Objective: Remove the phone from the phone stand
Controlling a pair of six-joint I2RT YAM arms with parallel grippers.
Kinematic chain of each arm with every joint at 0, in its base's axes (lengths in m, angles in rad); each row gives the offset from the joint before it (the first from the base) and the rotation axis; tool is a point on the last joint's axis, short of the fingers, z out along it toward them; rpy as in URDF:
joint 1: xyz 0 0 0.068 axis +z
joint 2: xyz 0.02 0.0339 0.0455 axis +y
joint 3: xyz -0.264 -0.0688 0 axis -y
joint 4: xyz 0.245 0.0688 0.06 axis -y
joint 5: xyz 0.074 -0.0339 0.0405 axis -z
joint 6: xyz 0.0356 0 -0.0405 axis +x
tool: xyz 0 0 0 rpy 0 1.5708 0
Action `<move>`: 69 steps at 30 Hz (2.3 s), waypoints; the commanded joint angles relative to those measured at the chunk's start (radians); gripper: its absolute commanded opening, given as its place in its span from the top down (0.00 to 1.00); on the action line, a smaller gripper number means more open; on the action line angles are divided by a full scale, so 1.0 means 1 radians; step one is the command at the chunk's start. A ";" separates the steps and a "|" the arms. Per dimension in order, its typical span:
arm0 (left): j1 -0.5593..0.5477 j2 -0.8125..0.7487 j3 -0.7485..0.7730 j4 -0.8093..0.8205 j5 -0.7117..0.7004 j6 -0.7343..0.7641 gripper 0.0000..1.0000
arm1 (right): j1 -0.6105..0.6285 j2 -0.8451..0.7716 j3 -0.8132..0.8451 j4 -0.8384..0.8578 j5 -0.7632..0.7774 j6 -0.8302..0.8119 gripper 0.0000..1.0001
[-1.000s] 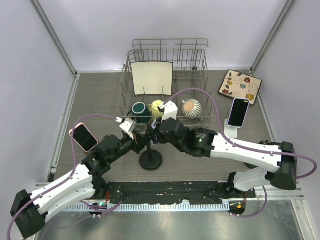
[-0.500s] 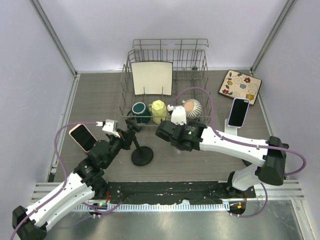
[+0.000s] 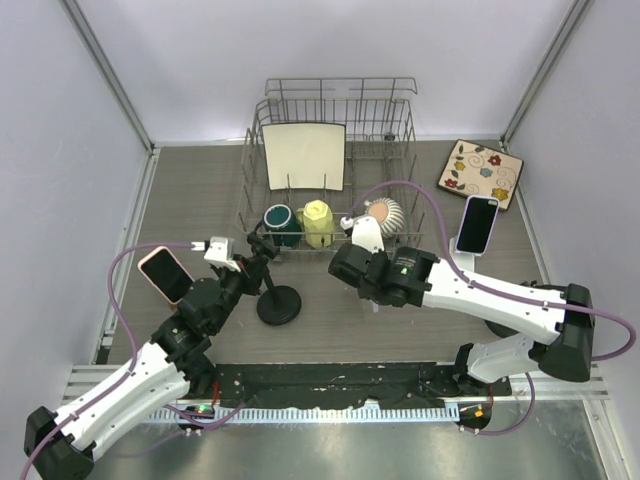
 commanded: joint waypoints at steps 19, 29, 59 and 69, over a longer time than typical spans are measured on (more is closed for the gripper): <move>0.001 0.006 0.096 -0.089 -0.001 0.117 1.00 | 0.079 0.290 -0.157 0.138 0.519 -0.040 0.99; 0.001 -0.040 0.096 -0.152 -0.051 0.130 1.00 | 0.136 0.469 -0.125 0.221 0.352 -0.050 0.91; 0.058 -0.032 0.107 -0.155 -0.270 0.162 1.00 | 0.129 0.068 -0.289 0.615 0.219 -0.271 0.16; 0.318 0.191 0.196 0.060 -0.083 0.268 1.00 | 0.118 -0.155 -0.407 0.651 0.397 -0.199 0.16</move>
